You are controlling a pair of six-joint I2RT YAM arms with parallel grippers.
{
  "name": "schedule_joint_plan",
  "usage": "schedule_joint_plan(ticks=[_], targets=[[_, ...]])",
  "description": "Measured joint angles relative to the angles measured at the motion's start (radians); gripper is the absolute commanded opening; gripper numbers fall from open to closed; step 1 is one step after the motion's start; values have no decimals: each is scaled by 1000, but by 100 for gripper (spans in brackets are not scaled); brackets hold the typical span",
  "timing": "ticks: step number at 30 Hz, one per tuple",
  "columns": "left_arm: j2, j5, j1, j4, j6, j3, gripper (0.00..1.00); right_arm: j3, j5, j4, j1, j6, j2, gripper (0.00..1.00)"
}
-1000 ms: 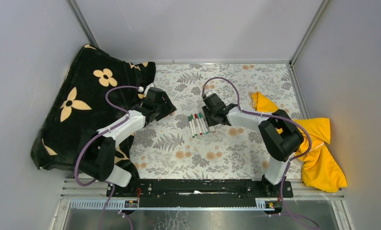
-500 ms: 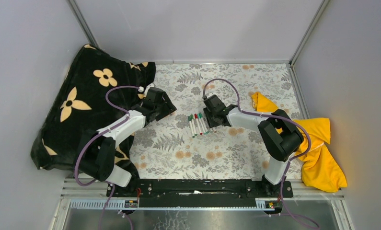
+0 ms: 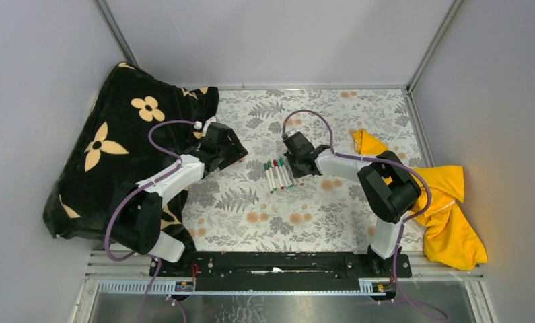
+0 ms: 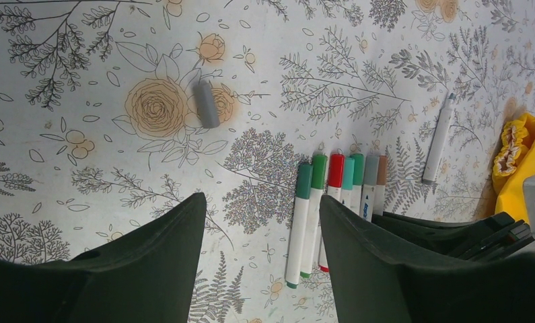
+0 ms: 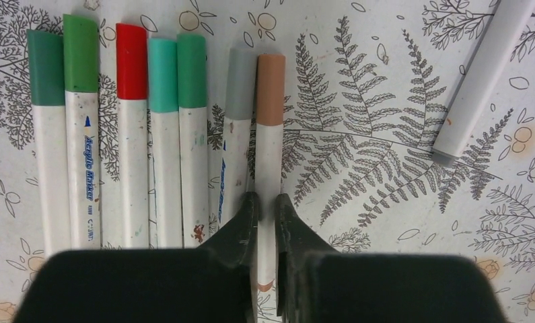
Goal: Open the pen caps
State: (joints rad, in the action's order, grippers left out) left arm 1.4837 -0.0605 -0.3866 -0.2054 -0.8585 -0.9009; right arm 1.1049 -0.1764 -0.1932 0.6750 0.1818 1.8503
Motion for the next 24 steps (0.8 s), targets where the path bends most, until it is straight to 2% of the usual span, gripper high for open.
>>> schedule_joint_plan(ticks=[8,14,24], targets=[[4,20,0,9,-14,0,71,-12,2,6,0,2,-12,0],[10,137,0,80,-55,0,74,-40,11,-58,0,-4,-89,0],[31,314,-28,252,-117,-2,74,10,102,-90,0,-7,-231,0]])
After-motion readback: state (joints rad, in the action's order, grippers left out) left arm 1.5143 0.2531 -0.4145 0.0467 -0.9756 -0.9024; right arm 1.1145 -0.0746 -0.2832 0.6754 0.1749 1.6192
